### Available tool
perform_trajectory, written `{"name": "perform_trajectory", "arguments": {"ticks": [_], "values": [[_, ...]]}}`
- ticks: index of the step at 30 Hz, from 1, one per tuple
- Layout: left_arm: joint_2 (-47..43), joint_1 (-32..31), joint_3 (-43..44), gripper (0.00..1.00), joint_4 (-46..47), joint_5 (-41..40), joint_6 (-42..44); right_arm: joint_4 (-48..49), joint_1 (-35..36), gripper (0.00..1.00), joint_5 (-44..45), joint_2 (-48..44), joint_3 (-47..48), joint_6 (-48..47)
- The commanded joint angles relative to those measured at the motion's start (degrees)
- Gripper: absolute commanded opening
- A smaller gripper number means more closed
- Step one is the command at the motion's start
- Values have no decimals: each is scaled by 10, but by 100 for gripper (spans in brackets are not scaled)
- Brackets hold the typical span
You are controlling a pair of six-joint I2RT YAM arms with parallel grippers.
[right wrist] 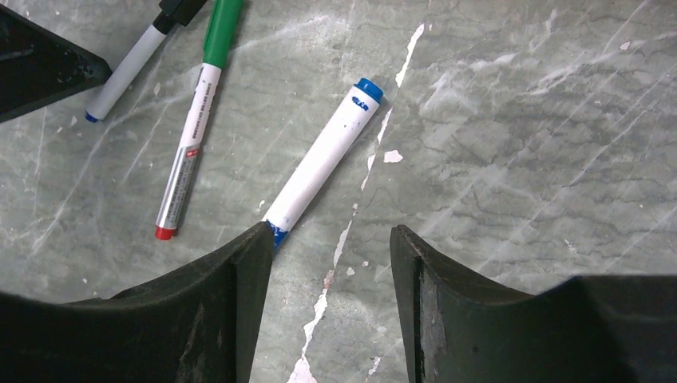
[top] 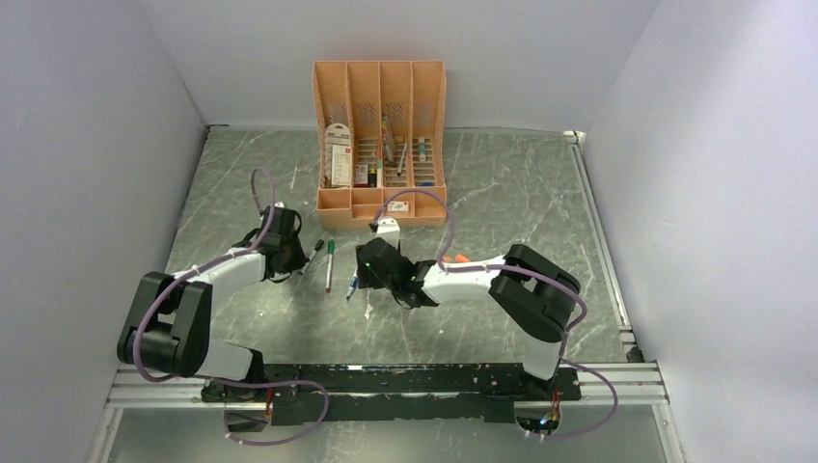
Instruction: Insert the pens into the pen caps
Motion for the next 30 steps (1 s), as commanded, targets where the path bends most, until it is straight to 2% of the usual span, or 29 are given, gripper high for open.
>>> {"name": "perform_trajectory", "arguments": {"ticks": [1, 15, 18, 19, 21, 30], "values": [[-22, -2, -15, 7, -1, 72, -14, 10, 3, 55, 10, -21, -9, 2], [-22, -5, -28, 7, 15, 93, -8, 9, 2, 55, 15, -32, -15, 3], [-52, -5, -34, 17, 17, 95, -12, 4, 2, 59, 16, -21, -4, 1], [-65, -5, -34, 25, 15, 92, -13, 3, 2, 61, 14, -15, 2, -1], [-86, -5, -33, 35, 7, 84, -13, -1, 2, 63, 12, -2, 15, -1], [-155, -5, -18, 41, -32, 55, -10, -26, 4, 61, 4, 52, 77, -6]]}}
